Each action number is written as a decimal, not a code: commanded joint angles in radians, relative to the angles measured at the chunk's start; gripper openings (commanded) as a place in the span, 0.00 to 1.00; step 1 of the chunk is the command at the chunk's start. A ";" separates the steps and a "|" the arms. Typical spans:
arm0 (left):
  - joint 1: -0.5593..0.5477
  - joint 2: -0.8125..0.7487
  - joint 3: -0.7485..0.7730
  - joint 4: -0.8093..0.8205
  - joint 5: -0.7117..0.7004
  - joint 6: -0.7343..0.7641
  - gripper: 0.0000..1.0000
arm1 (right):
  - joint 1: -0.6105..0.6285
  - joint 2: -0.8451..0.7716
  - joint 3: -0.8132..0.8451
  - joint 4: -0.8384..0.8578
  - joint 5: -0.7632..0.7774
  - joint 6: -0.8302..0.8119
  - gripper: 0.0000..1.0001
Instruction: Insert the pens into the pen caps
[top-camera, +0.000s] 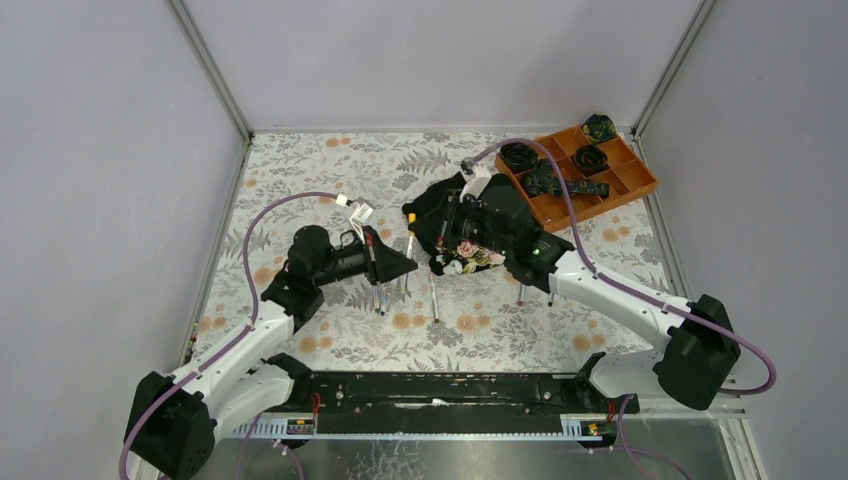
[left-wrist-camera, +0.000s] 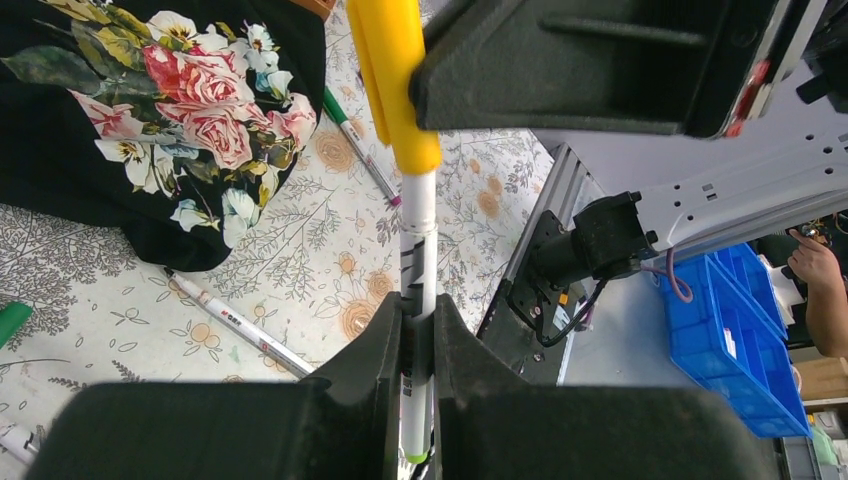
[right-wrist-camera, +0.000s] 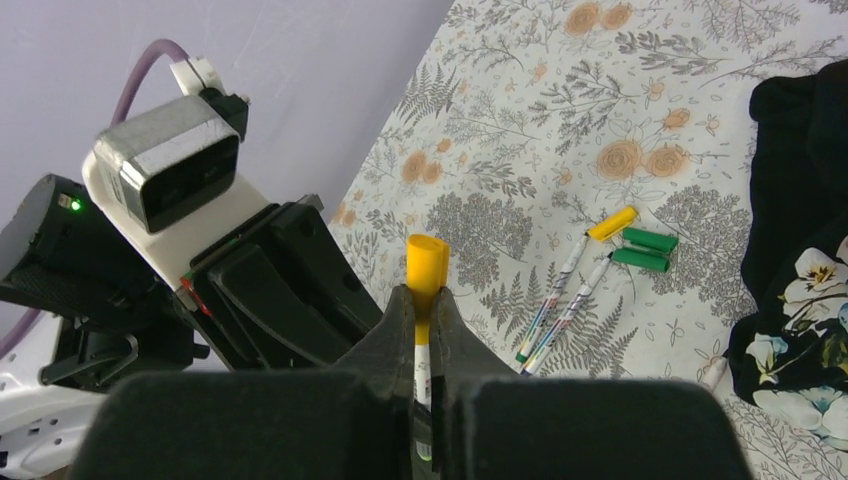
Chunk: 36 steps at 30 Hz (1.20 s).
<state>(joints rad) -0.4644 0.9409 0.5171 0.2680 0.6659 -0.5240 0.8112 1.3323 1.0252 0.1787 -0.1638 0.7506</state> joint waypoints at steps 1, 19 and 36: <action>-0.002 -0.025 0.016 0.020 -0.038 0.017 0.00 | 0.026 -0.045 -0.073 0.089 -0.075 0.014 0.00; 0.000 -0.055 -0.002 0.048 -0.008 0.007 0.00 | 0.104 -0.089 -0.045 0.027 0.066 -0.087 0.74; -0.001 -0.063 -0.003 0.055 0.003 0.003 0.00 | 0.086 0.045 0.154 -0.094 0.140 -0.132 0.57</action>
<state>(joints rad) -0.4683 0.8963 0.5110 0.2481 0.6624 -0.5236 0.9016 1.3602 1.1252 0.0937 -0.0422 0.6411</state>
